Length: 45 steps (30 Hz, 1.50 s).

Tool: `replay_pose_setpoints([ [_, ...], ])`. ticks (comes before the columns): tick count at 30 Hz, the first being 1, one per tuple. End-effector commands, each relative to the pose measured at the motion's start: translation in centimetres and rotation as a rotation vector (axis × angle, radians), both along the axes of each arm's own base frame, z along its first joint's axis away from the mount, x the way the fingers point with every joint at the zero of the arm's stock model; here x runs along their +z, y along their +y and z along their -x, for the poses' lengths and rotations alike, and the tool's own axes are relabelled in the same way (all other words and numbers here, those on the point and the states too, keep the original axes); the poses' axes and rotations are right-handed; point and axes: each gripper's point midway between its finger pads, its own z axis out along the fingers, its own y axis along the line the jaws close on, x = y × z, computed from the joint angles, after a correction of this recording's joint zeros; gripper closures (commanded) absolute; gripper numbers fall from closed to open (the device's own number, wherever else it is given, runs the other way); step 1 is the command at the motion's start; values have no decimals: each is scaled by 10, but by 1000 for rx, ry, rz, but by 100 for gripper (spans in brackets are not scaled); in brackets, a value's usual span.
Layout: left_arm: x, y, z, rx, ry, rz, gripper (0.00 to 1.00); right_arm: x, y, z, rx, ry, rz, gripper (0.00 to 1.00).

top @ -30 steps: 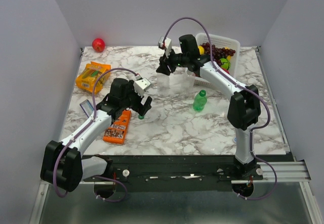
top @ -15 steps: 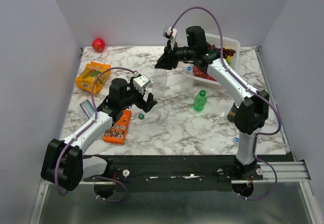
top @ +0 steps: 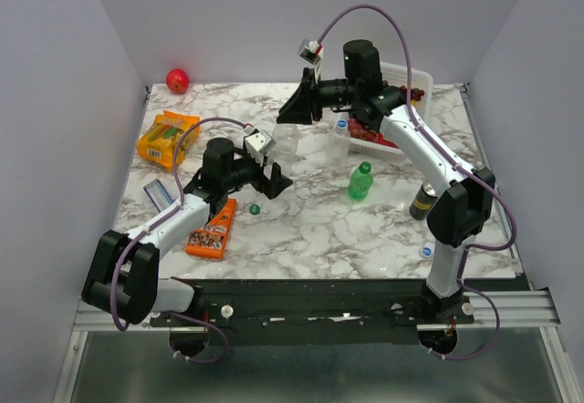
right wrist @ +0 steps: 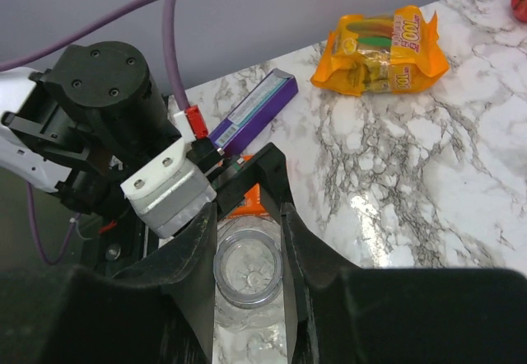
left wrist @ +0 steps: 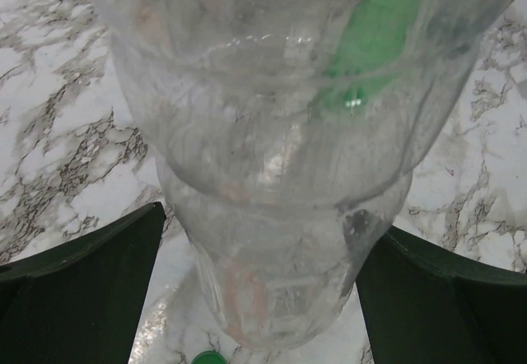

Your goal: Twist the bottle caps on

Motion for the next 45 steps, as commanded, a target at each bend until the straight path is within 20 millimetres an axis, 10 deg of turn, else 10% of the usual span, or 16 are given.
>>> replay_pose_setpoints([
  [1, 31, -23, 4, -108, -65, 70, 1, 10, 0, 23, 61, 27, -26, 96],
  [16, 16, -35, 30, -226, -8, 64, 21, 12, -4, 31, 60, -10, -21, 95],
  [23, 23, -37, 28, -205, -6, 101, 45, 7, -18, 34, -1, -48, 43, 43],
  [31, 34, -37, 33, -212, -79, 140, 78, -2, -151, 56, -280, -285, 362, 35],
  [35, 31, -36, 42, -234, -111, 134, 99, -64, -228, 101, -266, -307, 621, 35],
  [39, 33, -40, 48, -259, -122, 147, 100, -146, -296, 146, -205, -355, 889, 33],
  [45, 35, -49, 55, -297, -123, 158, 100, -214, -336, 189, -18, -258, 1076, 37],
])
